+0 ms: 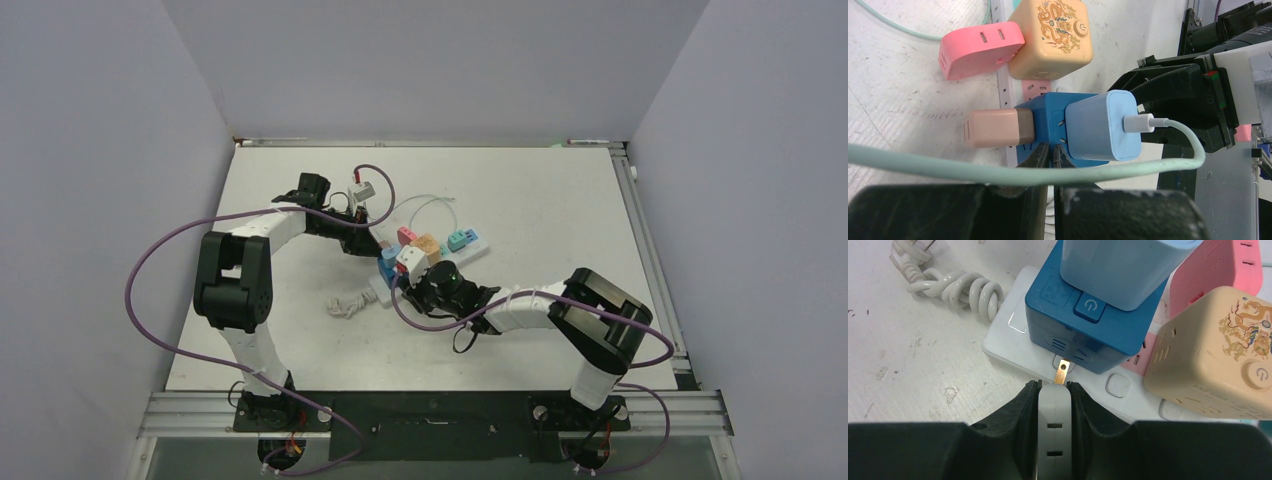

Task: Insert the plug
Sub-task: Insert the plug into the socket.

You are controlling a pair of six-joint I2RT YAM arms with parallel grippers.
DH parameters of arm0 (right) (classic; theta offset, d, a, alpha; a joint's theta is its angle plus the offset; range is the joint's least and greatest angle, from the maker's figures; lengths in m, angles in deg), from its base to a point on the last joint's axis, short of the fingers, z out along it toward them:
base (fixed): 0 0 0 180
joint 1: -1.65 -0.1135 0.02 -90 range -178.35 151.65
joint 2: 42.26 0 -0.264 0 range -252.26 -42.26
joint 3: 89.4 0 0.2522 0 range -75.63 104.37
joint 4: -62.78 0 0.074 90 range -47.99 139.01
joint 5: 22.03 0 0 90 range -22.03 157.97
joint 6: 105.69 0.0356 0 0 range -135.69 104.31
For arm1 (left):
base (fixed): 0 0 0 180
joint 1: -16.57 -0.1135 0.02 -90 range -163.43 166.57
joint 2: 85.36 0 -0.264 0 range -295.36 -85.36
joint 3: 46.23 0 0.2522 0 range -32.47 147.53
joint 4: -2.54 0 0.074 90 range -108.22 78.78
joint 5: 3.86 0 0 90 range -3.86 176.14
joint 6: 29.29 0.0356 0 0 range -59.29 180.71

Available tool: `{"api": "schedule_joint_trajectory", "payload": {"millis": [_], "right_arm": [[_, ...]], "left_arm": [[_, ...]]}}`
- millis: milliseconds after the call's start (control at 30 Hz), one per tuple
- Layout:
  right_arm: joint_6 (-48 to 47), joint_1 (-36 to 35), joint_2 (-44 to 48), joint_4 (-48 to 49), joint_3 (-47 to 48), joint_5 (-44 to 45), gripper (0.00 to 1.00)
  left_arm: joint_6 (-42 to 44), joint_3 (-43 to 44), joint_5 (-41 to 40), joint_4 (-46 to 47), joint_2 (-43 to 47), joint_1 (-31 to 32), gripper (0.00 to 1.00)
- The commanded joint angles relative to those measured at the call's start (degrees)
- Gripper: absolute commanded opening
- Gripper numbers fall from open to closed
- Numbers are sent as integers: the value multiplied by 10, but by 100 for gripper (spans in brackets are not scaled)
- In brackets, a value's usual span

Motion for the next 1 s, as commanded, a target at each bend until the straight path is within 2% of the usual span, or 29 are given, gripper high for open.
{"api": "schedule_joint_trajectory", "payload": {"millis": [0,967], "right_arm": [[-8,-3,18,14,33,6,5],[-24,-10,55,-36,34,8,5]], "left_arm": [[19,-2,-37,-15,-10,9,2],[79,-17,-6,-86,7,12,0]]}}
